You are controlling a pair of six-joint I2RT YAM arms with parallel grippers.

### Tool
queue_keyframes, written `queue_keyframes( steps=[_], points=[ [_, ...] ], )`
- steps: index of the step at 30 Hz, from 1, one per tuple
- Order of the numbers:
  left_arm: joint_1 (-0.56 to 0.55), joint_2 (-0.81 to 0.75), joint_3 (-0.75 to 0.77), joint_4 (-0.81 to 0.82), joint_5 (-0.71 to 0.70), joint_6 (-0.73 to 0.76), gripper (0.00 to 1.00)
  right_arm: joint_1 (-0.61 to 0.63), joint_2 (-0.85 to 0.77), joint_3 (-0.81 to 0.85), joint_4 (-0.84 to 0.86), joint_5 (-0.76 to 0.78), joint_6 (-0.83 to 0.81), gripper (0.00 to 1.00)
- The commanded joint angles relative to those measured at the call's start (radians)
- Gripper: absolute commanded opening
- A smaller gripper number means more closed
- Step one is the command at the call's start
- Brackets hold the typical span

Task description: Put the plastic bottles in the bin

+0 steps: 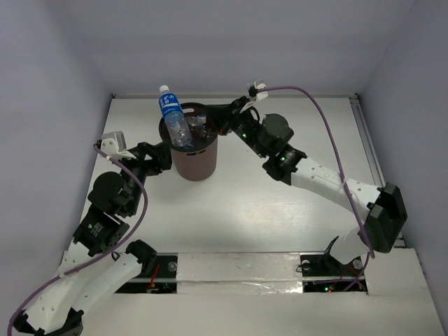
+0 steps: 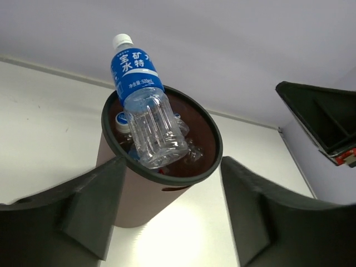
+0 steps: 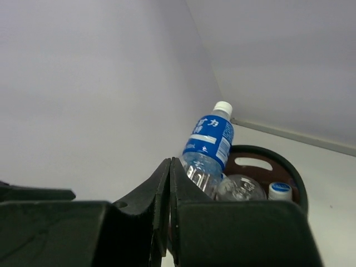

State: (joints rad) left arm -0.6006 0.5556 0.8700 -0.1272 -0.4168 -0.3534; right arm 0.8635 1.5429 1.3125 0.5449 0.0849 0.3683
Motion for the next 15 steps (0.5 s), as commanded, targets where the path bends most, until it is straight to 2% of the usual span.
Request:
queue_keyframes(
  steps=[1, 3, 4, 5, 8, 10, 15],
  points=[
    [0.002, -0.017, 0.038, 0.018, 0.044, -0.021, 0.71, -0.003, -0.127, -0.037, -0.065, 0.036, -0.038, 0.07],
    [0.002, -0.028, 0.047, -0.003, 0.047, -0.021, 0.79, -0.003, -0.234, -0.079, -0.076, 0.065, -0.057, 0.12],
    [0.002, -0.032, 0.050, -0.009, 0.041, -0.022, 0.79, -0.003, -0.275, -0.126, -0.073, 0.100, -0.066, 0.21],
    [0.002, -0.045, 0.050, -0.018, 0.029, -0.022, 0.80, -0.003, -0.350, -0.151, -0.063, 0.127, -0.086, 0.35],
    [0.002, -0.065, 0.028, -0.005, 0.015, -0.024, 0.80, -0.003, -0.434, -0.217, -0.060, 0.200, -0.109, 0.56],
    [0.002, -0.065, 0.017, 0.006, 0.019, -0.030, 0.81, -0.012, -0.463, -0.220, -0.085, 0.207, -0.120, 0.64],
    [0.002, -0.048, 0.029, 0.008, 0.044, -0.048, 0.83, -0.012, -0.510, -0.272, -0.095, 0.217, -0.100, 0.66]
  ],
)
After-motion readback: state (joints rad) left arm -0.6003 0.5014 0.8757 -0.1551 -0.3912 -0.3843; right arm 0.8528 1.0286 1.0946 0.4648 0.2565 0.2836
